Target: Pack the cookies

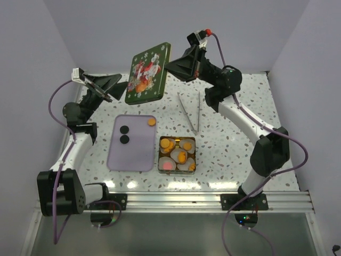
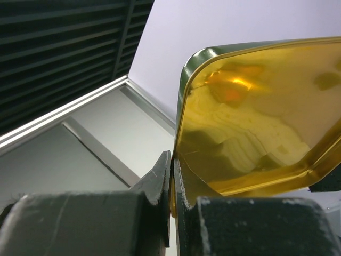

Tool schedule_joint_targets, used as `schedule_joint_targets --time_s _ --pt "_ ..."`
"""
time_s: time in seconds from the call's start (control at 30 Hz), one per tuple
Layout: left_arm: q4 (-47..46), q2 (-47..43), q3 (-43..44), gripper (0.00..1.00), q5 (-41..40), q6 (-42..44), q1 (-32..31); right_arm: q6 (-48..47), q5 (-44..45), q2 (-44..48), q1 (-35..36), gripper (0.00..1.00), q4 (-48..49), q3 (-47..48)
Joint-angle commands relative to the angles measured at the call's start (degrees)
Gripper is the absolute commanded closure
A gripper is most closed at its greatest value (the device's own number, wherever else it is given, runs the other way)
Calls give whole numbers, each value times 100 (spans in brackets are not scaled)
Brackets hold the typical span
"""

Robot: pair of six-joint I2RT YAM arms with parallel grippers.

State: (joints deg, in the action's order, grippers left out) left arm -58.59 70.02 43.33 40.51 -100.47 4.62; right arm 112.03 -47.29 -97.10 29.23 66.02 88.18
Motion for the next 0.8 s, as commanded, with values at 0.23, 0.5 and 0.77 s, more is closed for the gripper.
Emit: schedule_joint_targets --time_s 0.23,0.5,0.77 --pt "-679 64 377 0 317 -113 39 557 475 -696 135 100 1027 533" --pt "-1733 398 510 15 484 -772 30 715 659 -1118 232 100 1299 771" --pt "-1850 548 615 64 651 -914 144 1013 800 -1163 171 100 1958 193"
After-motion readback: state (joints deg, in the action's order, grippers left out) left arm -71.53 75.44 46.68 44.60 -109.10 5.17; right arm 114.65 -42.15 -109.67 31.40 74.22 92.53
